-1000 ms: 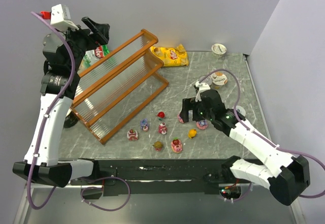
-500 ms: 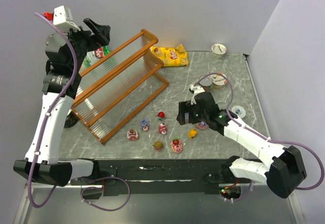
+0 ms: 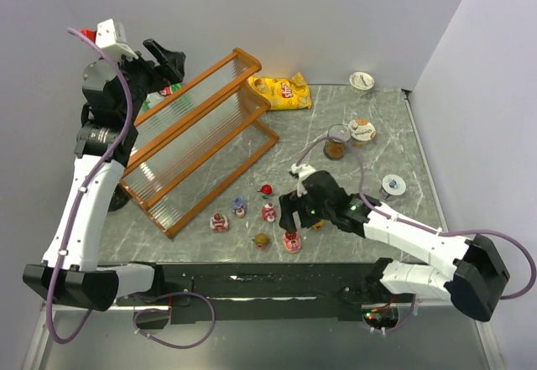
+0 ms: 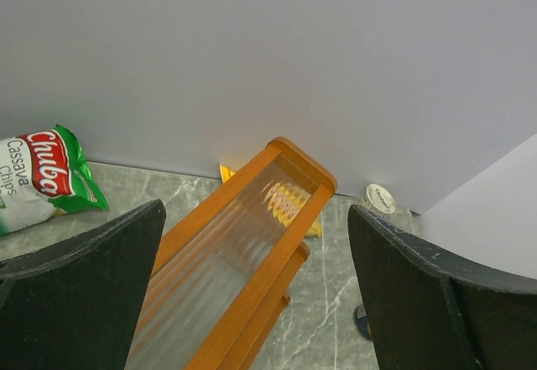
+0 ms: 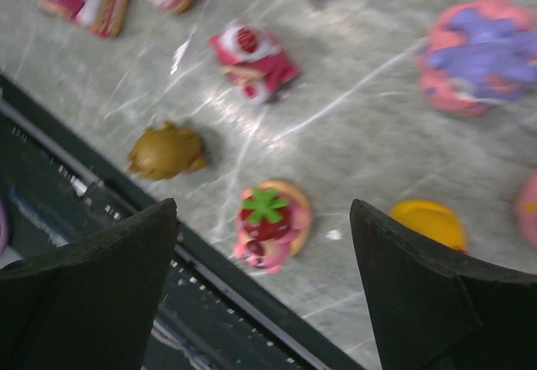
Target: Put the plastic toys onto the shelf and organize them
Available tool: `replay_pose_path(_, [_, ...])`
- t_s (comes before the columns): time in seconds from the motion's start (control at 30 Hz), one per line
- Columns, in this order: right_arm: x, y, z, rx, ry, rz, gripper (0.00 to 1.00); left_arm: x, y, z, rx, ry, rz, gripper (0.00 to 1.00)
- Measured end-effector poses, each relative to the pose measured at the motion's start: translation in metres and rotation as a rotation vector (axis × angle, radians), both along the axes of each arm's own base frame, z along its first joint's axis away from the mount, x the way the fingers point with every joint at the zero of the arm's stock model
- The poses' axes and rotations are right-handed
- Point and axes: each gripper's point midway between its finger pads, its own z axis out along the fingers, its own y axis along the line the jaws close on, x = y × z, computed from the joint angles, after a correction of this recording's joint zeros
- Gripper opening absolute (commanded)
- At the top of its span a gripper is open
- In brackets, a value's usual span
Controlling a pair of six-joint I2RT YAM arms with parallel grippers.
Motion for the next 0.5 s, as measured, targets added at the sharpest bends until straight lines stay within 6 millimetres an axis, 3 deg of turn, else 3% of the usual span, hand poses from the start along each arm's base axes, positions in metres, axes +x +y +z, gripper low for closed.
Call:
replay_pose_path(0.23, [-0.032, 0.021, -0.02, -0.049, 0.068, 0.068, 0.72, -0.018, 0.002, -0.018, -0.004, 0.029, 0.0, 0.96])
replay_pose_path(0.5, [-0.042, 0.005, -0.061, -0.204, 0.17, -0.026, 0.6, -0.047, 0.009, -0.007, -0.012, -0.017, 0.013, 0.96])
